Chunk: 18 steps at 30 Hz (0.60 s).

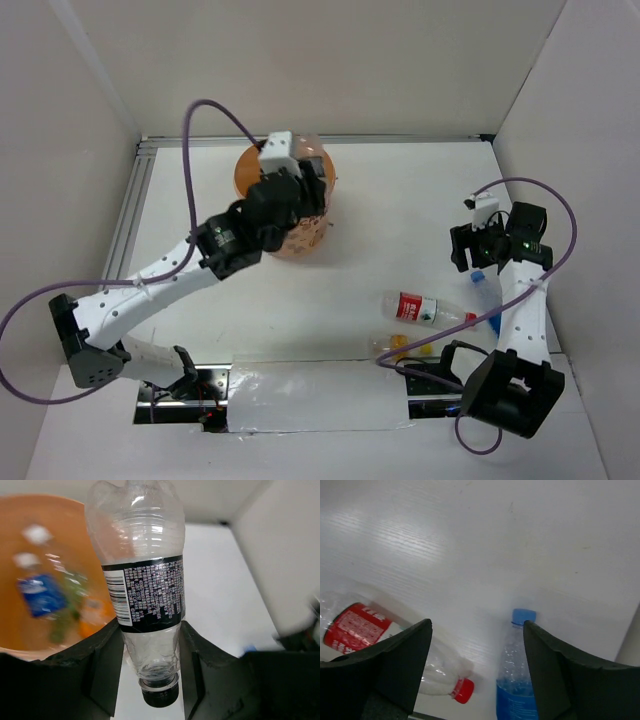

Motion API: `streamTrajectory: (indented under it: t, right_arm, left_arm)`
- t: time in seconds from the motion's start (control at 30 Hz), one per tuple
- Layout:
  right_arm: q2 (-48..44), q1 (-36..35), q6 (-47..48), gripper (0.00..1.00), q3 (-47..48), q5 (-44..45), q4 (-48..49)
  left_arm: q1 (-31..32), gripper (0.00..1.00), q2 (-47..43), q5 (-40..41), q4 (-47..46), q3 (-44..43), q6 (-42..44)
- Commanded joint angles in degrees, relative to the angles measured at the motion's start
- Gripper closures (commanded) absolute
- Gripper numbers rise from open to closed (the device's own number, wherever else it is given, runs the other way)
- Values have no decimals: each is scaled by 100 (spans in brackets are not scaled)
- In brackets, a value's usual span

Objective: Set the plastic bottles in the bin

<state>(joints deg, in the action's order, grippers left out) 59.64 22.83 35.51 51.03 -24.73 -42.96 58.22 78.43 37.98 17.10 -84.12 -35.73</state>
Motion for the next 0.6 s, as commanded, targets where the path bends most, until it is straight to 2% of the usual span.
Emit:
streamTrajectory:
  t: [0.0, 0.07, 0.1, 0.13, 0.17, 0.27, 0.3, 0.37, 0.5, 0.57]
  right_arm:
    - [-163, 116, 123, 19, -22, 476, -72]
    - [-40, 116, 193, 8, 30, 609, -195]
    - [38, 116, 280, 6, 100, 758, -265]
    - [187, 116, 377, 4, 153, 855, -387]
    - [250, 116, 448, 3, 153, 926, -389]
    - [434, 116, 632, 3, 153, 1295, -564]
    - [435, 116, 842, 3, 153, 1417, -625]
    - [575, 116, 1027, 3, 101, 1541, -810]
    - [575, 116, 1310, 3, -128, 1823, -802]
    - [628, 116, 1310, 3, -364, 2103, -592]
  left_arm:
    - [-896, 88, 294, 413, 345, 97, 49]
    - [-1232, 86, 453, 298, 609, -25, -13]
    - [-1486, 83, 575, 211, 680, -26, -100]
    - [-1602, 65, 629, 80, 680, -26, -101]
    - [-1699, 52, 681, 78, 680, -26, -101]
    - [-1946, 22, 857, -211, 680, -175, -23]
    - [-1946, 8, 858, -273, 680, -245, 91]
    - [-1946, 0, 858, -273, 680, -316, 223]
    - [-1647, 0, 507, -273, 619, -457, 698]
    - [-1227, 0, 314, -273, 400, -387, 1075]
